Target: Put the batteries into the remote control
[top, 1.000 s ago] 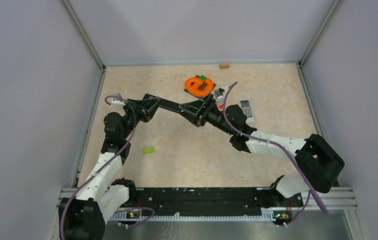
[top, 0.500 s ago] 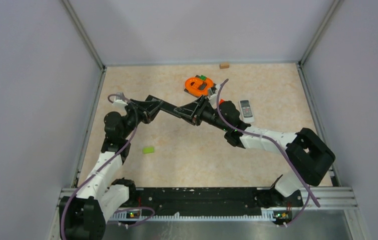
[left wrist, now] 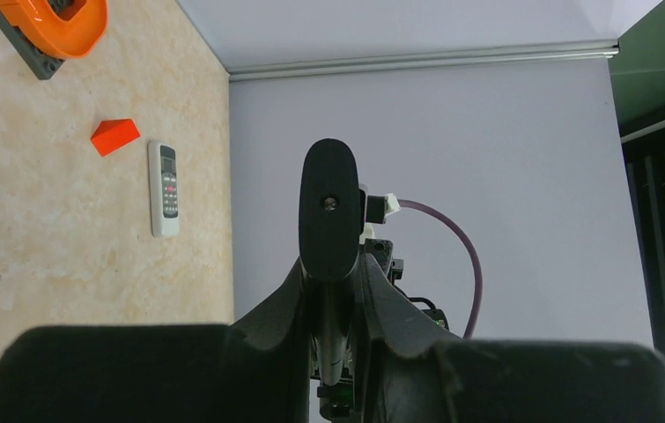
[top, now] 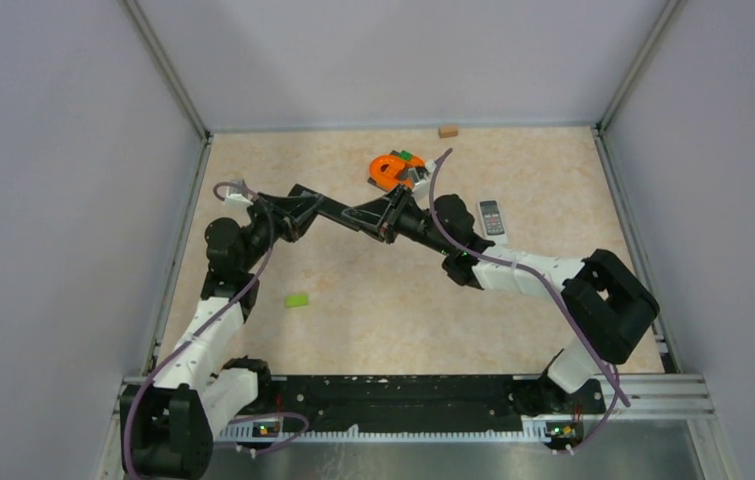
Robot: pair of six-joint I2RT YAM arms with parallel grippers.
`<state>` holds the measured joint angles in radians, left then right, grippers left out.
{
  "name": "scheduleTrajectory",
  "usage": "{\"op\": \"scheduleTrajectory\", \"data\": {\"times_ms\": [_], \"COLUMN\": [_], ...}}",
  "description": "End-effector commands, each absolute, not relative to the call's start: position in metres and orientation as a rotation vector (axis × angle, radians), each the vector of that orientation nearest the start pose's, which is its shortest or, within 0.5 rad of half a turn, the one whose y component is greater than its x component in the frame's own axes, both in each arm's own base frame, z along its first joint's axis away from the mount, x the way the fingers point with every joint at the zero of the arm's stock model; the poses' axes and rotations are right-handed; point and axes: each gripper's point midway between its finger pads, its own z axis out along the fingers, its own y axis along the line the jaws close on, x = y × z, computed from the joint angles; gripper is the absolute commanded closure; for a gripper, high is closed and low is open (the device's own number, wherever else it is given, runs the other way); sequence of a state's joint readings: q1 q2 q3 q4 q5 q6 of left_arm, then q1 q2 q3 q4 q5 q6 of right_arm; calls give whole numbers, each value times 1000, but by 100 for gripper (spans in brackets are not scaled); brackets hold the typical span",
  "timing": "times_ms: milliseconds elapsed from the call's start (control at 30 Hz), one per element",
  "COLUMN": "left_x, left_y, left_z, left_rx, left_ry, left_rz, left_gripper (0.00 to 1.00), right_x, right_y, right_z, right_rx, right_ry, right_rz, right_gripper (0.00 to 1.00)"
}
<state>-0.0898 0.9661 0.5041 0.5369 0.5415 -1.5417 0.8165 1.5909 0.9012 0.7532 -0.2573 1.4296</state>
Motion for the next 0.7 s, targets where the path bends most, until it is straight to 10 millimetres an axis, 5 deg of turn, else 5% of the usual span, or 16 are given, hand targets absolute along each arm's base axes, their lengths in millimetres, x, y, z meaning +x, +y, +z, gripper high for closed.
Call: {"op": "scheduleTrajectory", "data": {"times_ms": [0, 333, 567, 667], "left_x": [275, 269, 265, 261], "left_y": [-177, -195, -205, -209], "left_z": [341, 338, 342, 347], "left_rx": [-476, -448, -361, -305], "left_ry": [1588, 1642, 1653, 1639], "left_rz": [-1799, -1847, -1835, -1846], "left_gripper": [100, 100, 100, 100], "right_x": [279, 286, 302, 299], "right_y": [426, 437, 433, 438], "right_z": [270, 268, 240, 248], "right_rx": [232, 163, 266, 227], "right_ry": [1865, 1835, 1961, 1932], "right_rz": [1821, 1768, 1605, 1658], "right_gripper": [82, 79, 79, 76]}}
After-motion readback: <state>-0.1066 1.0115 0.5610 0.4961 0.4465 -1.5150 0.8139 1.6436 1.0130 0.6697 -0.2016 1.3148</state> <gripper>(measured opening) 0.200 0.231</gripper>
